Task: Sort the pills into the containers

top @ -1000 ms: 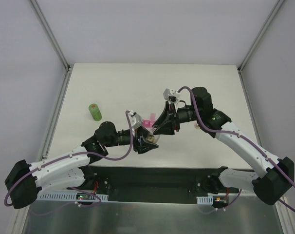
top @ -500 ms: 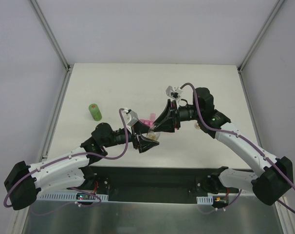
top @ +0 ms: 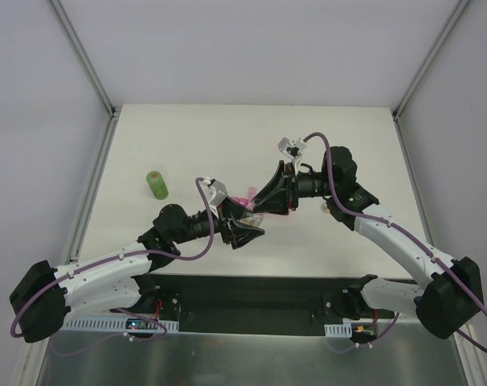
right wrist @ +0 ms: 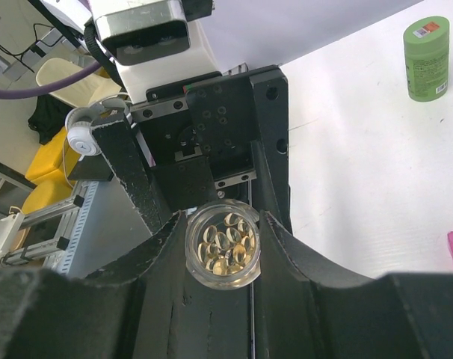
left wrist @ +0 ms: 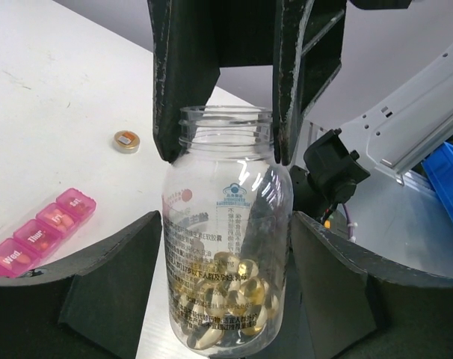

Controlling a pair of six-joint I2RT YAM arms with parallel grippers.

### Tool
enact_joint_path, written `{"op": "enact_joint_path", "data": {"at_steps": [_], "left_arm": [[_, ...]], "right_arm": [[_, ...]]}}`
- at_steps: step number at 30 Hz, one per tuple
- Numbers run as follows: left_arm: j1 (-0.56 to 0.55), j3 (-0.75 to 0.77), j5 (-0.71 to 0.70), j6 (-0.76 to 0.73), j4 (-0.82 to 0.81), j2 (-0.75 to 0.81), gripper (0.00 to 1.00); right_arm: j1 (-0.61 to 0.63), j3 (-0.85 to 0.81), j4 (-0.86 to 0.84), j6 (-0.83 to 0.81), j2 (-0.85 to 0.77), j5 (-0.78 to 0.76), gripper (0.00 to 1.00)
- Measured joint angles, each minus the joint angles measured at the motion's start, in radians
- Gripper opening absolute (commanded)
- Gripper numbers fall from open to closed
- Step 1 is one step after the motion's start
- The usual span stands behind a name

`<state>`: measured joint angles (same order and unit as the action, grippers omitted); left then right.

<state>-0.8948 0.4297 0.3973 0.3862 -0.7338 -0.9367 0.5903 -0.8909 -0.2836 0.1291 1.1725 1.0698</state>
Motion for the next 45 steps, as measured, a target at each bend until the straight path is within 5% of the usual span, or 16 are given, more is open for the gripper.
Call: {"op": "enact_joint_path", "data": {"at_steps": [7,12,18,24,28,34,39,45], "left_arm": [[0.000,-0.003,-0.016,0.023,-0.040,-0.012,0.52],[0.000,-0.003,-0.014,0.023,-0.043,-0.015,0.23],[0.000,-0.002,-0.012,0.016,-0.013,-0.012,0.06],[0.006,0.008,0.001,-0.025,0.062,0.023,0.03],[0.030,0.009,0.020,-0.050,0.126,0.043,0.00],[0.053,0.009,0.040,-0.084,0.209,0.047,0.00],[0.083,0.017,0.069,-0.142,0.327,0.046,0.00],[0.175,0.051,0.126,-0.264,0.472,0.033,0.00]], "right_arm": [[0.000,0.005,-0.024,0.017,0.000,0.000,0.12],[-0.001,0.006,-0.026,0.017,0.000,0.000,0.12],[-0.002,0.021,-0.027,0.008,0.000,0.007,0.22],[0.003,0.027,-0.028,-0.012,0.000,0.018,0.52],[-0.003,0.027,-0.039,-0.005,-0.001,0.037,0.80],[-0.026,0.027,-0.095,0.036,-0.008,0.063,0.98],[-0.095,0.027,-0.085,0.026,-0.018,0.064,0.97],[-0.261,0.030,0.124,-0.226,-0.091,0.003,0.97]]}}
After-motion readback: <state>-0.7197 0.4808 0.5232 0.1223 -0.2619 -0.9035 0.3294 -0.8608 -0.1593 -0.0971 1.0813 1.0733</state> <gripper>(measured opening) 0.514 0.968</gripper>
